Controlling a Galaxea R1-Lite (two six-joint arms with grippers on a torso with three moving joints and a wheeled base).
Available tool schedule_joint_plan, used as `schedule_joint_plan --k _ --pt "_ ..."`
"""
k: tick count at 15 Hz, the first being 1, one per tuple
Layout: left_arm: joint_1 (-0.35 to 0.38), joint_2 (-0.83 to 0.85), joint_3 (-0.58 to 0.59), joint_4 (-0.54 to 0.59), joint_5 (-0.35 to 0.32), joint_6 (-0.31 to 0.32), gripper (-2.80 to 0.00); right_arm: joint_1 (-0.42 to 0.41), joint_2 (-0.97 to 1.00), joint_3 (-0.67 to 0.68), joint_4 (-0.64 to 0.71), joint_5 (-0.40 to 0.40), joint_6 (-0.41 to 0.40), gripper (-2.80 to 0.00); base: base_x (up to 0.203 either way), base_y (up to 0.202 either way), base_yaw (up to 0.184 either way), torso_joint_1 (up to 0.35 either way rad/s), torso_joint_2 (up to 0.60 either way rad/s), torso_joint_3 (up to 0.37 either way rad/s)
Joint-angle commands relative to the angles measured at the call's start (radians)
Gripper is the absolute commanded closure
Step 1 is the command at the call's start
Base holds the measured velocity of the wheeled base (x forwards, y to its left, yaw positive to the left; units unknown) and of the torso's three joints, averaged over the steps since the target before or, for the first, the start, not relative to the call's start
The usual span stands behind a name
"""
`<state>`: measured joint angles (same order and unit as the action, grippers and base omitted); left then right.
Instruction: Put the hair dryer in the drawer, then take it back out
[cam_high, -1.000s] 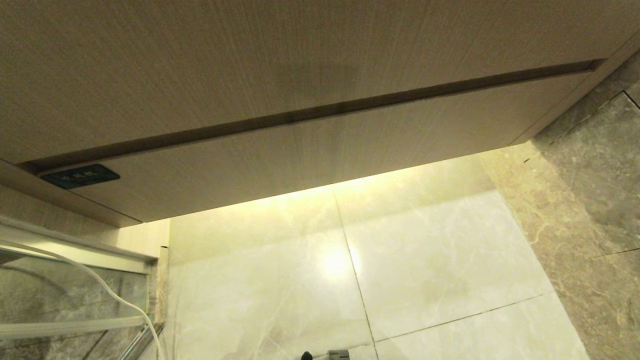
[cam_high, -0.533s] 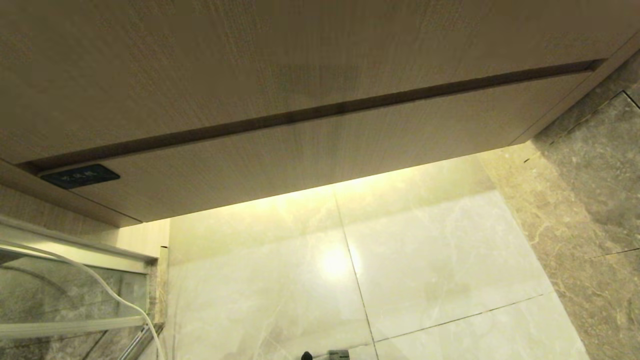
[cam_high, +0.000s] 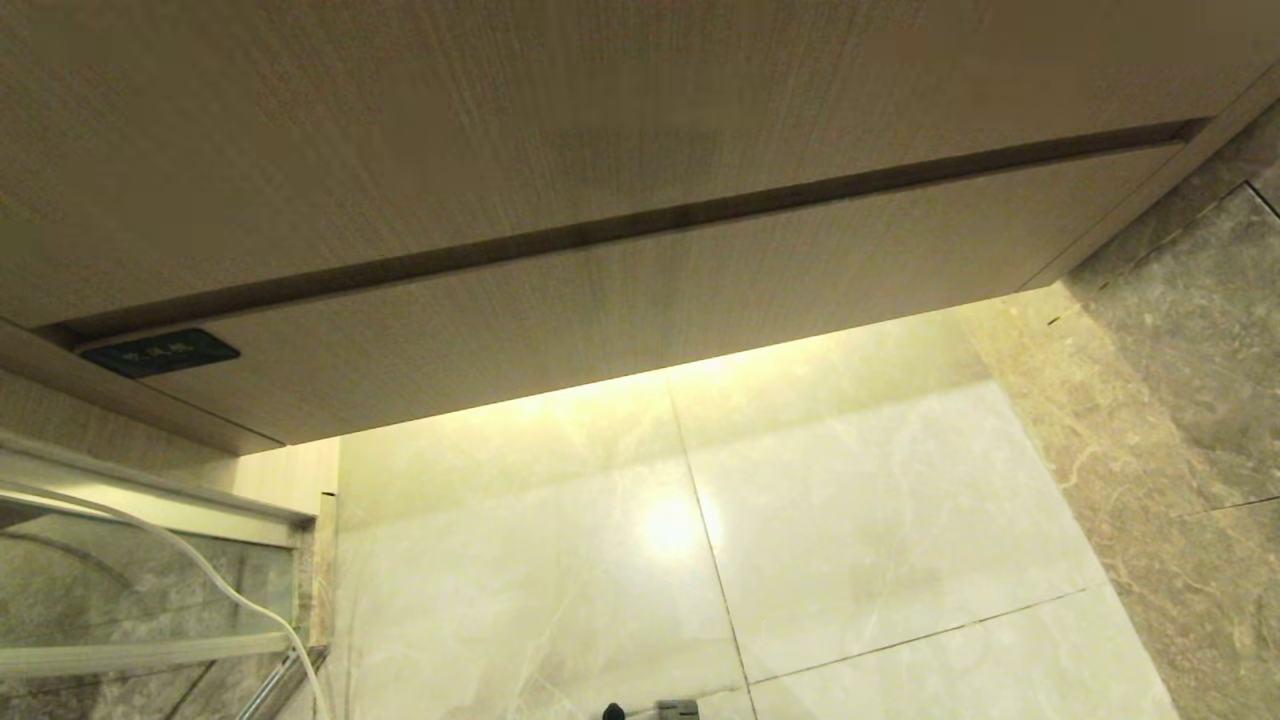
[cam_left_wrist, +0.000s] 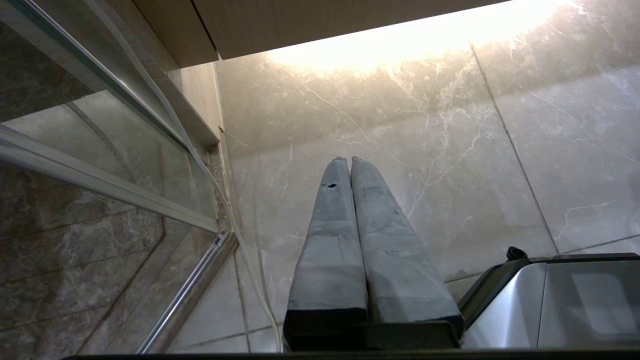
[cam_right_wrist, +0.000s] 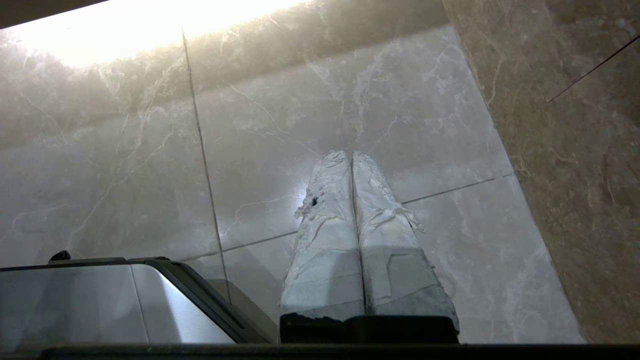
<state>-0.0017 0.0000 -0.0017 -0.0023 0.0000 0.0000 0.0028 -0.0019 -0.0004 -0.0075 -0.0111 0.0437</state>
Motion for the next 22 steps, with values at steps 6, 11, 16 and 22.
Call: schedule_joint_plan --k 6,11,16,22 --pt "0.0 0.002 0.0 -0.001 0.0 0.0 0.0 0.0 0.0 -0.001 -0.002 0.0 0.002 0.0 0.0 0.0 0.0 0.0 0.0 0.0" --pt "0.0 0.002 0.0 -0.001 0.0 0.0 0.0 0.0 0.002 -0.001 -0.002 0.0 0.004 0.0 0.0 0.0 0.0 0.0 0.0 0.0" --pt "0.0 0.0 0.0 -0.001 0.0 0.0 0.0 0.0 0.002 -0.001 -0.002 0.0 0.003 0.0 0.0 0.0 0.0 0.0 0.0 0.0" --pt "0.0 0.0 0.0 -0.001 0.0 0.0 0.0 0.0 0.002 0.0 -0.002 -0.001 0.004 0.0 0.0 0.0 0.0 0.0 0.0 0.0"
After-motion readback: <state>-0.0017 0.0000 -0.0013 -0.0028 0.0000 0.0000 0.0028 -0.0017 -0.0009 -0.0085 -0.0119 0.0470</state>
